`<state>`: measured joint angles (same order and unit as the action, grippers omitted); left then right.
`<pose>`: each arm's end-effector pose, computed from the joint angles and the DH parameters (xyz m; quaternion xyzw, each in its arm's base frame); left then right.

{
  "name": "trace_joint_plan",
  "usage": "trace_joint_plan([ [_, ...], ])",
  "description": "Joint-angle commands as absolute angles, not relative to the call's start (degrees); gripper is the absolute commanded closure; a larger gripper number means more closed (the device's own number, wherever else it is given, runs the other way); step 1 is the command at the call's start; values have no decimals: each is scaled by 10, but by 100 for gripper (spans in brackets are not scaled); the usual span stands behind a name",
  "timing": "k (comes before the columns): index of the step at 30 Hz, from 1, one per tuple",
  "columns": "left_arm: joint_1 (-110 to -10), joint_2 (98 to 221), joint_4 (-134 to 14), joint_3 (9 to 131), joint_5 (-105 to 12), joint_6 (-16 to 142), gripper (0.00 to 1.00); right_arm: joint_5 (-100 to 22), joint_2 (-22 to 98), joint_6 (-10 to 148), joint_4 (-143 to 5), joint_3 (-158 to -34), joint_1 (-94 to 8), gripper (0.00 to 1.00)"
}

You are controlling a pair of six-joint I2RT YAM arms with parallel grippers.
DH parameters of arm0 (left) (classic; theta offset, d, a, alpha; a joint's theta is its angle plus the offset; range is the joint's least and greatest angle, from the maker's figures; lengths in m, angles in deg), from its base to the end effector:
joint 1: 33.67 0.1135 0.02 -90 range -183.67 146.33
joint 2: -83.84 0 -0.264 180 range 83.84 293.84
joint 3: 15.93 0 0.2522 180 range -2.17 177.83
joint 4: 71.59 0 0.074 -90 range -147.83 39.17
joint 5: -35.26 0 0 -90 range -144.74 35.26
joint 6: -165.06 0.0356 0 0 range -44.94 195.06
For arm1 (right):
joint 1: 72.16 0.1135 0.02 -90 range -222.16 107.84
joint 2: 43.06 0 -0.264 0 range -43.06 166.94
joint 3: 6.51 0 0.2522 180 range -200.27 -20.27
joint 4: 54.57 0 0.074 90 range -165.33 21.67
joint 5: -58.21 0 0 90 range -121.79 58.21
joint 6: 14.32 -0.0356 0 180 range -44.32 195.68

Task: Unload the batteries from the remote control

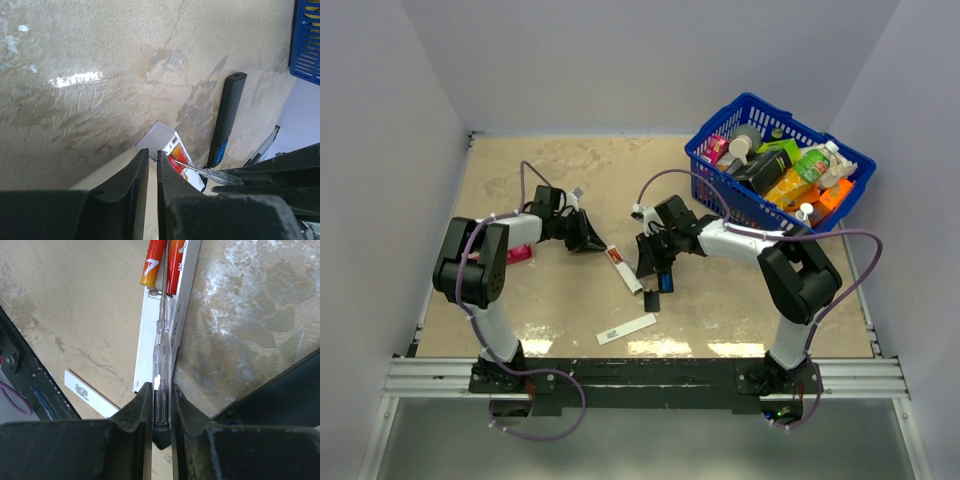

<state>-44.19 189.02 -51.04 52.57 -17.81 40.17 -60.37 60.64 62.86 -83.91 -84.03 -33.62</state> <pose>0.3371 -0.0844 0.1315 -0.1047 0.9084 -0.3836 0.1295 0.2776 0.2429 0.1720 -0.2773 0.8860 0.3369 0.1567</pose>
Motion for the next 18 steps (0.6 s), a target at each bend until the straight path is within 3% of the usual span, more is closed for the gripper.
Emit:
trace_joint_plan([
  [1, -447, 1903, -504, 514, -196, 410, 84, -686, 577, 657, -808, -839, -330, 100],
  [14, -447, 1902, -503, 516, -197, 409, 84, -668, 585, 655, -812, -847, -330, 100],
  [18, -447, 1903, -476, 551, -197, 420, 75, -648, 572, 652, -839, -862, -329, 100],
])
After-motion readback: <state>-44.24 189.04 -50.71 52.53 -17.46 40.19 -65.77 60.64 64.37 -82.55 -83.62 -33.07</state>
